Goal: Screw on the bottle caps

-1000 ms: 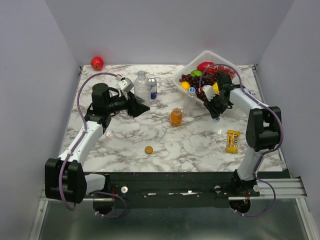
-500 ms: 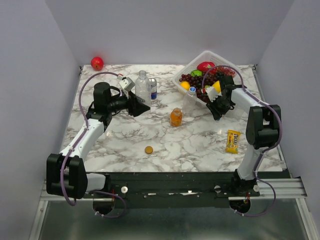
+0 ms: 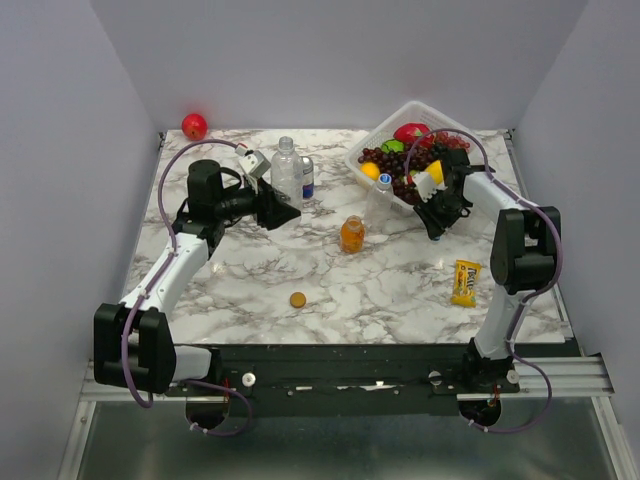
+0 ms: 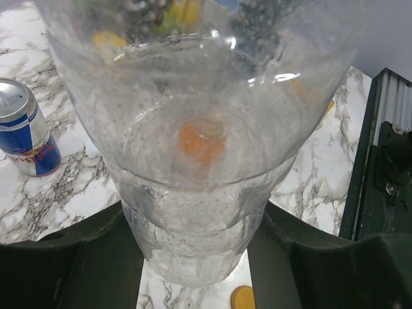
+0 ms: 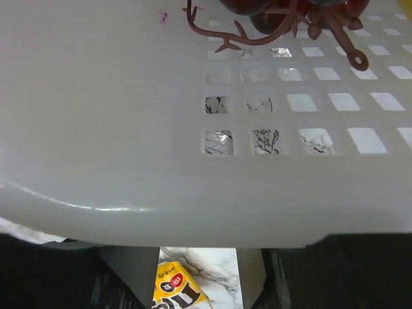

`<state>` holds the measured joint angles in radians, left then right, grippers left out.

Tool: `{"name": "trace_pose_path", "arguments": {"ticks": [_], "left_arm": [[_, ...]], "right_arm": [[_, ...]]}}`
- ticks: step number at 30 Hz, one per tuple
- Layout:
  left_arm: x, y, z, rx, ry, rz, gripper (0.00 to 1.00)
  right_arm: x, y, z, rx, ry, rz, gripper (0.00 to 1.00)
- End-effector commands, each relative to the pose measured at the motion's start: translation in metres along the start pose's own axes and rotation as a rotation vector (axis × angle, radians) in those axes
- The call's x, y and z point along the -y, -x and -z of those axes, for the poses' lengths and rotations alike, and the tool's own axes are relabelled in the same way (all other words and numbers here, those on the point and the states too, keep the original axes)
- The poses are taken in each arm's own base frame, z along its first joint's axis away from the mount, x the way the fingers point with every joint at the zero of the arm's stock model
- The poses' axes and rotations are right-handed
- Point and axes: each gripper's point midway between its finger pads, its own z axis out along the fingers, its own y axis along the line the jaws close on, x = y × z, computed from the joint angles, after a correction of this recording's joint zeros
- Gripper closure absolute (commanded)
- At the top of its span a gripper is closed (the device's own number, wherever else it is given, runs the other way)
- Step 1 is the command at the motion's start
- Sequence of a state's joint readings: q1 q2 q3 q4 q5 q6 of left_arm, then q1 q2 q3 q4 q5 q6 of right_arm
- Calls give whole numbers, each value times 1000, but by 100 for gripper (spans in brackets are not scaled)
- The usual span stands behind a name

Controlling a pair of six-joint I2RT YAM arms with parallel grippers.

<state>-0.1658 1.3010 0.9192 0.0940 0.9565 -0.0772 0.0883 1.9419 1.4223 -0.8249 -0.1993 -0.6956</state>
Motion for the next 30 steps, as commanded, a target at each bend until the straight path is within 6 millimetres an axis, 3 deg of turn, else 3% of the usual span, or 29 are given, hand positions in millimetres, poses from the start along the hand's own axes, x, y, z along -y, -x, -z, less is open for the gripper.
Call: {"name": "trace_pose_path", "arguments": {"ticks": [1, 7, 16, 21, 30], "left_arm": [[1, 9, -2, 9, -5, -28, 100], [1, 7, -3, 9, 0, -32, 100], [2, 3, -5, -5, 0, -30, 100], [3, 0, -8, -20, -6, -33, 100], [5, -2, -12, -28, -12, -33, 100]], "right_arm": [[-23, -19, -30, -70, 123, 13, 47], [-18, -23, -31, -122, 105, -51, 47], [-20, -4, -18, -33, 36, -243, 41], [-23, -14, -25, -68, 36, -262, 40], [-24, -15, -28, -99, 50, -293, 44]]}}
